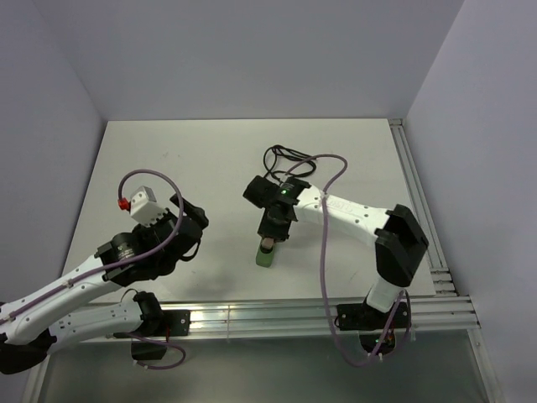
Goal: Insert the plug
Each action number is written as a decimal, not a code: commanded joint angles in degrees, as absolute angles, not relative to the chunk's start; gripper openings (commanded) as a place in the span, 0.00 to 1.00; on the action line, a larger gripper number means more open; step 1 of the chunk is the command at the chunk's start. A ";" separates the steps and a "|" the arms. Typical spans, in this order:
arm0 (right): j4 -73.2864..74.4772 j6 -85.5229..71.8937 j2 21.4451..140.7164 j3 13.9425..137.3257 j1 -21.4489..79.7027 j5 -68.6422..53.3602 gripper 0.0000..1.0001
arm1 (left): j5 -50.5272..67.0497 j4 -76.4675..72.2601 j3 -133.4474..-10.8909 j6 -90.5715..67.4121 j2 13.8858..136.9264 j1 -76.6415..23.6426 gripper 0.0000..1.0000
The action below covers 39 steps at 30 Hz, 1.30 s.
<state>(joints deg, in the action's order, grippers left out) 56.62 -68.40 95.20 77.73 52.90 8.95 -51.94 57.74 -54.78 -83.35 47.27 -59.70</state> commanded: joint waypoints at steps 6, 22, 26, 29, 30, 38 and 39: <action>57.57 -72.77 101.77 82.97 54.05 11.25 0.00 | -52.03 50.10 -51.07 -80.33 44.48 -59.68 1.00; 61.34 -71.81 108.02 86.75 54.67 15.64 0.00 | -53.09 48.96 -50.10 -77.96 42.10 -59.68 0.99; 61.79 -70.93 108.46 86.40 54.93 16.17 0.00 | -52.56 48.52 -49.92 -76.99 41.75 -59.68 0.99; 61.79 -70.66 108.81 85.70 55.19 15.91 0.00 | -52.30 48.16 -49.75 -76.55 41.75 -59.68 1.00; 61.79 -70.49 108.98 85.52 55.28 15.91 0.00 | -52.29 48.43 -49.83 -76.64 41.92 -59.68 0.99; 62.40 -67.51 110.21 84.64 55.72 19.59 0.00 | -51.86 47.81 -50.10 -76.11 41.84 -59.68 0.99; 62.75 -67.24 111.08 84.99 55.81 20.99 0.00 | -51.68 47.73 -50.01 -76.03 41.84 -59.68 0.99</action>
